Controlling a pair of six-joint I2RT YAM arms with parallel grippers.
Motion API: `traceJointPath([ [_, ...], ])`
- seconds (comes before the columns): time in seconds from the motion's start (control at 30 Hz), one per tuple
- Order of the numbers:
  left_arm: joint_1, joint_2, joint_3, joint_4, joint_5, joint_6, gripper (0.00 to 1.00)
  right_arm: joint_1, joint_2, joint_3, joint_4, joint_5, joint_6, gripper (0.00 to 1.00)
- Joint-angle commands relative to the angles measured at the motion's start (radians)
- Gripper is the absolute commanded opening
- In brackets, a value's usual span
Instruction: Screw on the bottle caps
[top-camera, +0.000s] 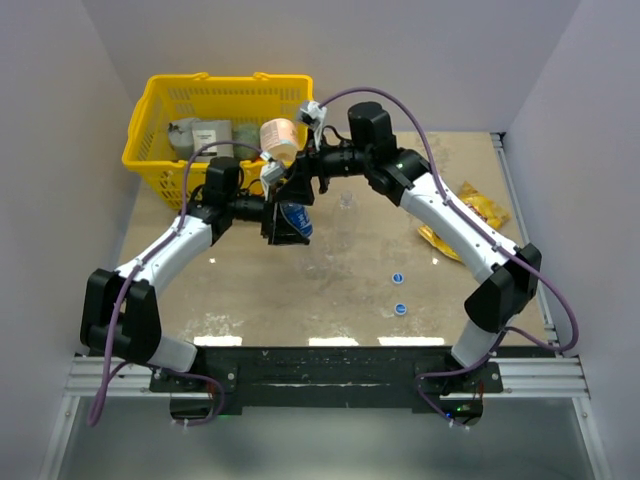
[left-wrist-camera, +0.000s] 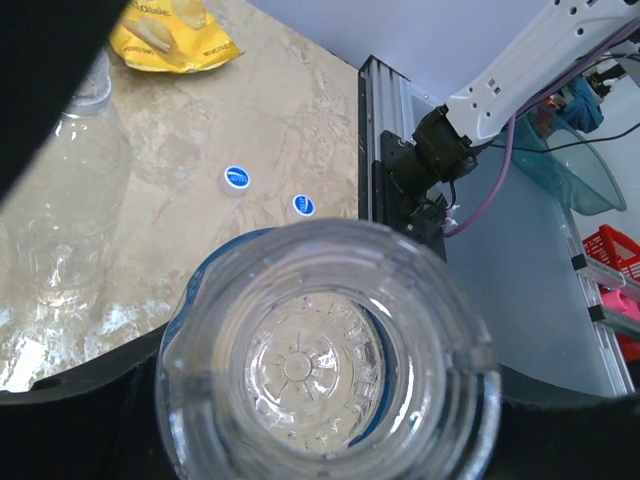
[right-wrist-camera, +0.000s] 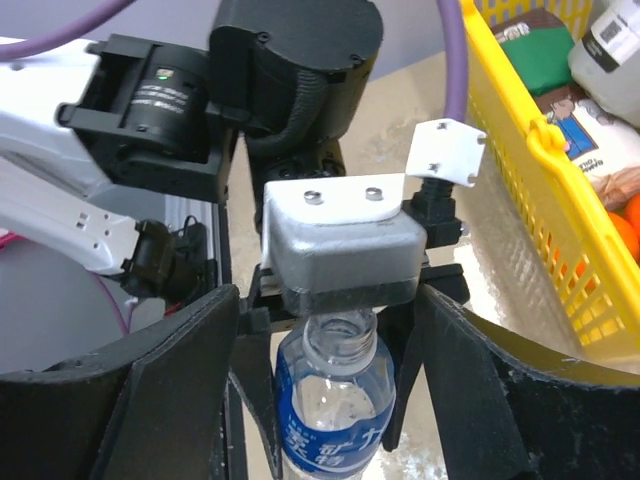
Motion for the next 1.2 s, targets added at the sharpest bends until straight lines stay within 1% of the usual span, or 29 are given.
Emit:
traceJointPath([
  [0.0, 0.023, -0.059, 0.031, 0.122, 0.056, -0.087, 0.0, -0.002, -0.039, -0.043, -0.066, -0.113, -0.067, 0.79],
  [0.07, 0.021, -0.065, 0.031, 0.123, 0.049, -0.088, 0.0, -0.001, -0.035, -0.047, -0.073, -0.113, -0.084, 0.81],
  [0.13, 0.023, -0.07, 0.034, 0.123, 0.044, -0.093, 0.0, -0.002, -0.012, -0.046, -0.08, -0.104, -0.08, 0.81],
  [0.2, 0.023, -0.067, 0.039, 0.125, 0.045, -0.096, 0.0, -0.001, -0.001, -0.066, -0.054, -0.105, -0.05, 0.8],
  [0.27, 0.023, -0.067, 0.042, 0.125, 0.044, -0.096, 0.0, 0.001, -0.007, -0.08, 0.015, -0.091, 0.002, 0.79],
  [0.4, 0.023, -0.064, 0.037, 0.114, 0.042, -0.088, 0.0, -0.002, 0.001, -0.04, 0.046, -0.079, 0.031, 0.75],
  [0.5, 0.021, -0.064, 0.028, 0.111, 0.045, -0.088, 0.0, -0.002, 0.005, -0.041, 0.081, -0.074, 0.06, 0.73],
  [0.6, 0.021, -0.062, 0.022, 0.099, 0.049, -0.07, 0.0, -0.019, -0.004, -0.049, 0.112, -0.097, 0.109, 0.71],
  [0.67, 0.021, -0.062, 0.021, 0.053, 0.05, -0.048, 0.0, -0.039, -0.019, -0.055, 0.123, -0.114, 0.134, 0.7],
  [0.87, 0.021, -0.064, 0.007, 0.07, 0.075, -0.057, 0.0, -0.063, -0.032, -0.069, 0.147, -0.157, 0.169, 0.7],
  [0.9, 0.021, -0.065, 0.008, 0.068, 0.078, -0.058, 0.0, -0.066, -0.03, -0.063, 0.147, -0.166, 0.172, 0.7],
  [0.93, 0.021, -0.064, 0.008, 0.07, 0.081, -0.058, 0.0, -0.074, -0.029, -0.066, 0.198, -0.209, 0.222, 0.71],
  [1.07, 0.021, -0.068, 0.001, 0.07, 0.102, -0.054, 0.0, -0.089, -0.032, -0.058, 0.19, -0.216, 0.227, 0.75],
  [1.1, 0.021, -0.068, -0.002, 0.07, 0.113, -0.054, 0.01, -0.096, -0.036, -0.083, 0.204, -0.222, 0.244, 0.77],
  [1.13, 0.023, -0.068, -0.007, 0.07, 0.115, -0.054, 0.01, -0.105, -0.039, -0.096, 0.291, -0.243, 0.317, 0.81],
  [1.17, 0.023, -0.071, -0.007, 0.07, 0.115, -0.054, 0.01, -0.114, -0.039, -0.097, 0.295, -0.246, 0.325, 0.82],
])
